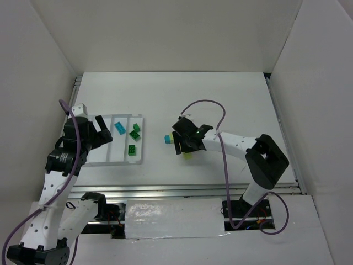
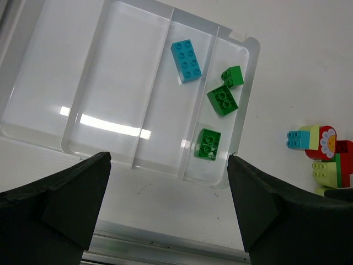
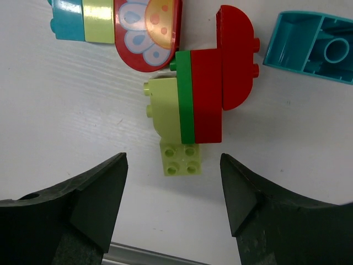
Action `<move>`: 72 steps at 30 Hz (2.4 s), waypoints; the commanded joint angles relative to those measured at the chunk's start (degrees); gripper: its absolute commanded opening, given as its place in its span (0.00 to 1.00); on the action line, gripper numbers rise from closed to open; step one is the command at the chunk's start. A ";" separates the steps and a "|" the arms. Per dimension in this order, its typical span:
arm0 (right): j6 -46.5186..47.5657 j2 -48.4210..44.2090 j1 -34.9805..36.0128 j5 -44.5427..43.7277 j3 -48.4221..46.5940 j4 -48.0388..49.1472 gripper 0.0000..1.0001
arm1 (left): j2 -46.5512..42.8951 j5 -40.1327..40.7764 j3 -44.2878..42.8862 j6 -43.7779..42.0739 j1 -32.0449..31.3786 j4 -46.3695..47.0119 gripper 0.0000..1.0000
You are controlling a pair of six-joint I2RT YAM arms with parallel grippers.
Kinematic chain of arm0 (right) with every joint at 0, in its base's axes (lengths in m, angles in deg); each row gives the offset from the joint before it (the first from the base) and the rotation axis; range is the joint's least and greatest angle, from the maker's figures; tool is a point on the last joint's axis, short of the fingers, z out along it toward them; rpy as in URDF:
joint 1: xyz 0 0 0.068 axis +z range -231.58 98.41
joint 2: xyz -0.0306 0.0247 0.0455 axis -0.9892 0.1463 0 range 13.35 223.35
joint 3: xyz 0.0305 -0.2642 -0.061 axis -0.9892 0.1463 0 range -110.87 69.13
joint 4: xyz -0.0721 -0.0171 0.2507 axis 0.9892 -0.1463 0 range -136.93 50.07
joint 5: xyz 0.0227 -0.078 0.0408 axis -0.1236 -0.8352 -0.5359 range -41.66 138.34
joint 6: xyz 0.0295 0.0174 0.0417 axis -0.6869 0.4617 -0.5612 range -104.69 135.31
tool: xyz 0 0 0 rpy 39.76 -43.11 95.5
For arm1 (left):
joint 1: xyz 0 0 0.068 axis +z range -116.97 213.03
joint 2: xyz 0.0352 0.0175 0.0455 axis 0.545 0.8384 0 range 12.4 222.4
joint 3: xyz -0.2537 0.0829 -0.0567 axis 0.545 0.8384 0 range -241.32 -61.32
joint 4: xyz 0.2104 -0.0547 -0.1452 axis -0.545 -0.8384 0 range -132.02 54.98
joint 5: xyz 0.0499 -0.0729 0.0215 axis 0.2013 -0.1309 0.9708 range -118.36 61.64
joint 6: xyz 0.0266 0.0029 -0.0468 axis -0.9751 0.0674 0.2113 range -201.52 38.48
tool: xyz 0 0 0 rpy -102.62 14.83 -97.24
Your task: Sort the legos into containers by color
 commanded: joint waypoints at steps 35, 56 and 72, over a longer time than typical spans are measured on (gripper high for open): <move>14.83 -10.84 15.82 15.31 5.01 14.67 0.00 | 4.57 -42.64 0.59 3.53 -1.01 5.79 0.99; 23.10 -24.65 24.18 4.51 4.57 28.47 0.00 | -1.49 -62.19 15.72 22.35 -15.24 29.63 0.95; 23.37 -32.10 24.71 -0.41 10.27 34.95 0.00 | 2.02 -56.46 14.84 22.53 -21.23 29.45 0.84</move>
